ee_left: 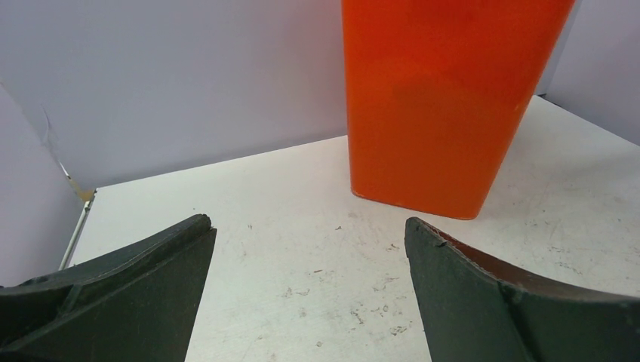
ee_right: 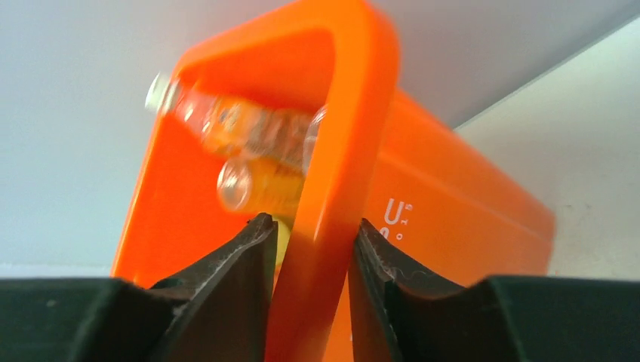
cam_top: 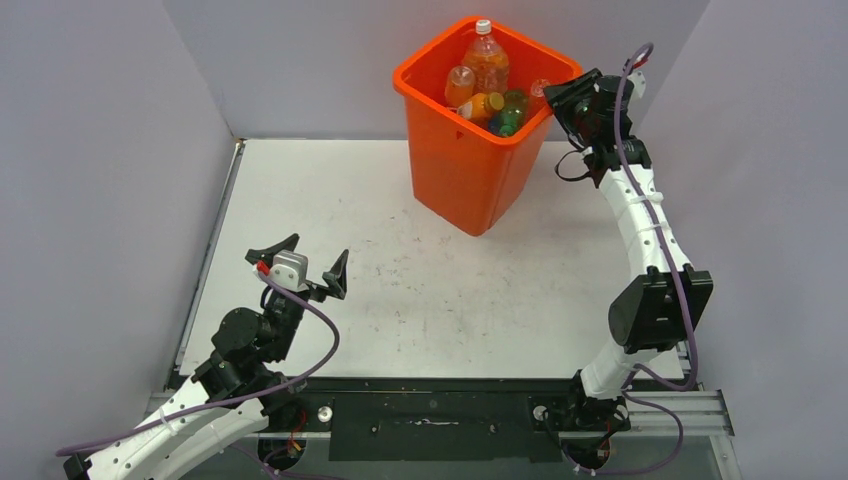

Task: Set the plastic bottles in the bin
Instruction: Move the trash bin to the center of the board, then reset both arms

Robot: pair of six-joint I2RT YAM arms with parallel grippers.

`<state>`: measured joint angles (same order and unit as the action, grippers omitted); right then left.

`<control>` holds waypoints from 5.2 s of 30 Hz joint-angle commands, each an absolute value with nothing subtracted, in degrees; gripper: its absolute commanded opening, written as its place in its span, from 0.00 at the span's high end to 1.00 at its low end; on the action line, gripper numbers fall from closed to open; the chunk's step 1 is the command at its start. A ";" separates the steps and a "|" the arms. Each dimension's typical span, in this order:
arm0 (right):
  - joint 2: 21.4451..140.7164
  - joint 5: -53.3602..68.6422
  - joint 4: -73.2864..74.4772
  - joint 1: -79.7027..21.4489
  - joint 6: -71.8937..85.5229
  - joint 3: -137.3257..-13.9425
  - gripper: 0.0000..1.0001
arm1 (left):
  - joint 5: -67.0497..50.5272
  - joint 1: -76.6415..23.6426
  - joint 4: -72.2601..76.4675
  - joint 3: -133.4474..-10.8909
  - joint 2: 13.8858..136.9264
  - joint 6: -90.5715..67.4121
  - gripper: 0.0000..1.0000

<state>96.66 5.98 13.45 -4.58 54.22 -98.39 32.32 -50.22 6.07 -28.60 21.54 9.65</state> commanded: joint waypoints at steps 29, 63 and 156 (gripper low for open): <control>88.96 2.51 20.07 5.01 56.09 -109.34 0.95 | 31.18 -50.31 7.03 -29.27 19.65 9.05 0.04; 94.69 21.76 16.51 -10.48 50.03 -105.28 0.49 | 31.85 -50.00 6.79 -29.09 22.03 9.36 0.04; 92.76 -8.18 -69.53 -5.05 0.63 -14.53 0.10 | 17.93 -4.57 63.97 -14.20 84.18 -6.51 0.04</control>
<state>93.71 -18.31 -71.90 -4.58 2.20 -13.85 19.53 -5.02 59.00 -14.37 84.25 -5.82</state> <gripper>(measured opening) 0.897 0.962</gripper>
